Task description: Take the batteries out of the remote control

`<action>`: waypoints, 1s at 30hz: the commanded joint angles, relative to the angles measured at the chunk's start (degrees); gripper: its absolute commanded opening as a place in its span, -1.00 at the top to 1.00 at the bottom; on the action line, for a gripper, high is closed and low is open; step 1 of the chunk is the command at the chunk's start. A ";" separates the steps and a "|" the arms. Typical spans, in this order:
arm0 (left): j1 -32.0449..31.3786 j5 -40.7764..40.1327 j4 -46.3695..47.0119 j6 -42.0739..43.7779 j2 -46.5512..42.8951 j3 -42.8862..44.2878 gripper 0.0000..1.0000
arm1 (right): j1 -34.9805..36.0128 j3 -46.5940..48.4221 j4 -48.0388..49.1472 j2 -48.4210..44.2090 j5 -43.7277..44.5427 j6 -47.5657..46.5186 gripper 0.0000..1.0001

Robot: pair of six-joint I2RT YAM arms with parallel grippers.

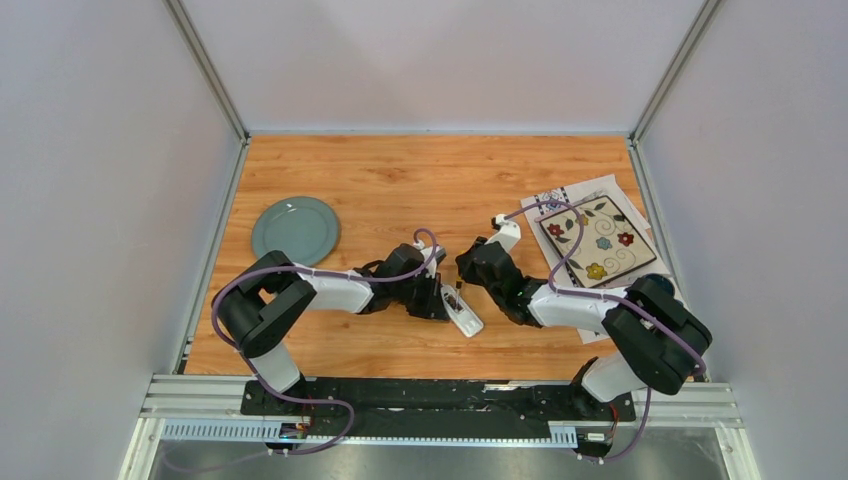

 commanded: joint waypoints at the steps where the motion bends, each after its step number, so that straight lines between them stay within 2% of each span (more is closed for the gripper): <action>1: -0.04 -6.51 -5.02 2.33 4.76 -0.35 1.00 | 0.91 0.07 5.21 -1.06 -5.58 5.44 1.00; 14: -0.04 -8.26 -7.75 2.77 5.56 1.05 1.00 | -0.40 2.97 2.66 2.45 -11.47 5.53 1.00; 22: -0.04 -9.85 -9.77 4.87 1.34 0.18 1.00 | -0.40 2.27 1.52 -0.26 -8.14 3.42 1.00; 30: -0.04 -9.67 -9.86 5.49 -1.21 -1.32 1.00 | -0.76 4.29 -0.41 -5.27 -3.30 -2.90 1.00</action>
